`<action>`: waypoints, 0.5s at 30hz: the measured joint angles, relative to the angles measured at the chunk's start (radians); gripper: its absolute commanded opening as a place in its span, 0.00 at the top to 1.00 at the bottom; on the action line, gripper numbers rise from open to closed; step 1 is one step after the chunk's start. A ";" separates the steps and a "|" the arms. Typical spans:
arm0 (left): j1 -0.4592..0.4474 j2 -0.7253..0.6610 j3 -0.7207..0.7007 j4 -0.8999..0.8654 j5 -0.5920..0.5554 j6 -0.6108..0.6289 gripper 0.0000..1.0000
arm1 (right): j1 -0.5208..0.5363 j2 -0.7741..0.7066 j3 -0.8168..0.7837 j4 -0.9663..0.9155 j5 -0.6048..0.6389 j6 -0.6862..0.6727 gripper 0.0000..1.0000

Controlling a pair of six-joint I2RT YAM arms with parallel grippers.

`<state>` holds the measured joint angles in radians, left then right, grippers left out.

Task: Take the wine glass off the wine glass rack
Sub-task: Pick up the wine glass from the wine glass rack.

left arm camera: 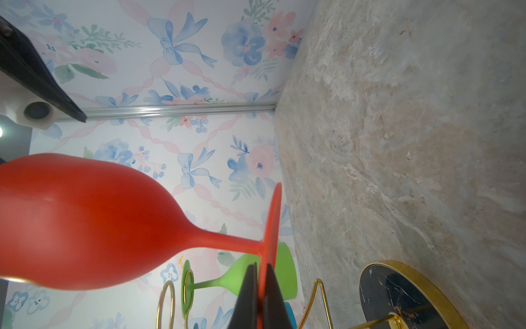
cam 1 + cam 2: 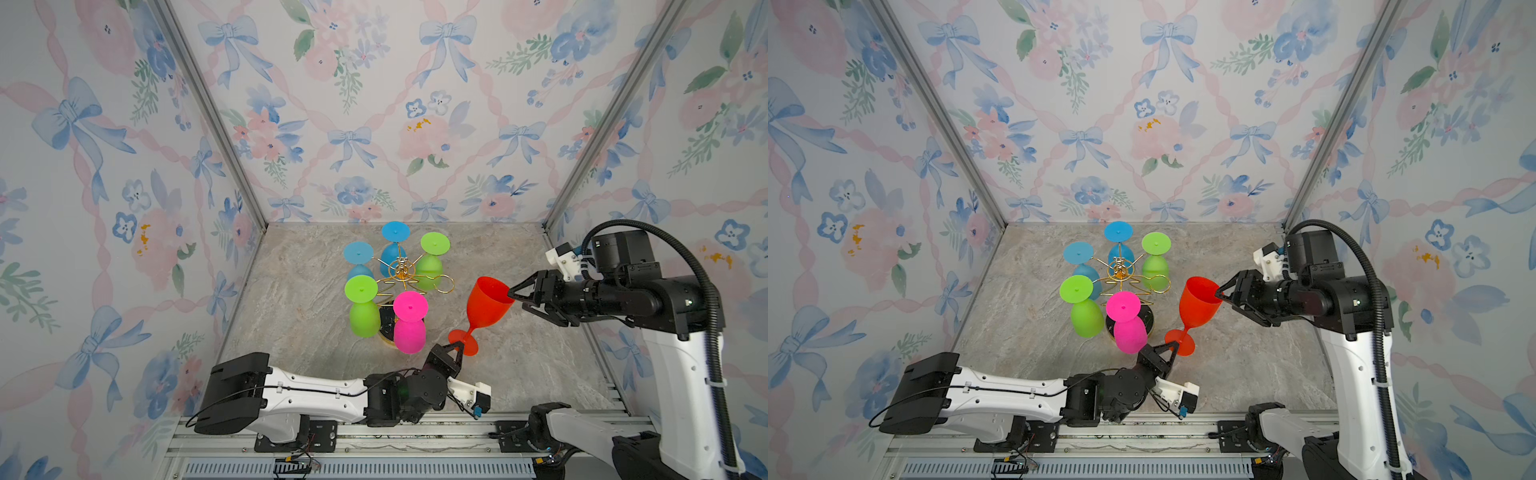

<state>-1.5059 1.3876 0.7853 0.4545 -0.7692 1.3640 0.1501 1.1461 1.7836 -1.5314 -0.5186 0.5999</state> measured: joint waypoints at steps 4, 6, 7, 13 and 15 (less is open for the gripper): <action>0.000 0.003 -0.023 0.059 -0.012 0.074 1.00 | 0.000 0.004 -0.002 -0.021 -0.011 -0.015 0.48; 0.000 0.010 -0.045 0.099 -0.019 0.112 1.00 | 0.000 0.008 0.002 -0.031 -0.013 -0.020 0.50; 0.000 0.013 -0.056 0.115 -0.021 0.129 1.00 | 0.000 0.011 0.004 -0.034 -0.014 -0.025 0.50; 0.000 0.017 -0.103 0.204 -0.043 0.214 1.00 | 0.000 0.016 0.000 -0.059 -0.027 -0.041 0.57; 0.000 0.017 -0.125 0.242 -0.046 0.242 1.00 | 0.000 0.017 -0.005 -0.066 -0.029 -0.044 0.59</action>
<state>-1.5055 1.4048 0.6601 0.6964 -0.8150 1.6058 0.1505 1.1629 1.7786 -1.5978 -0.5472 0.5560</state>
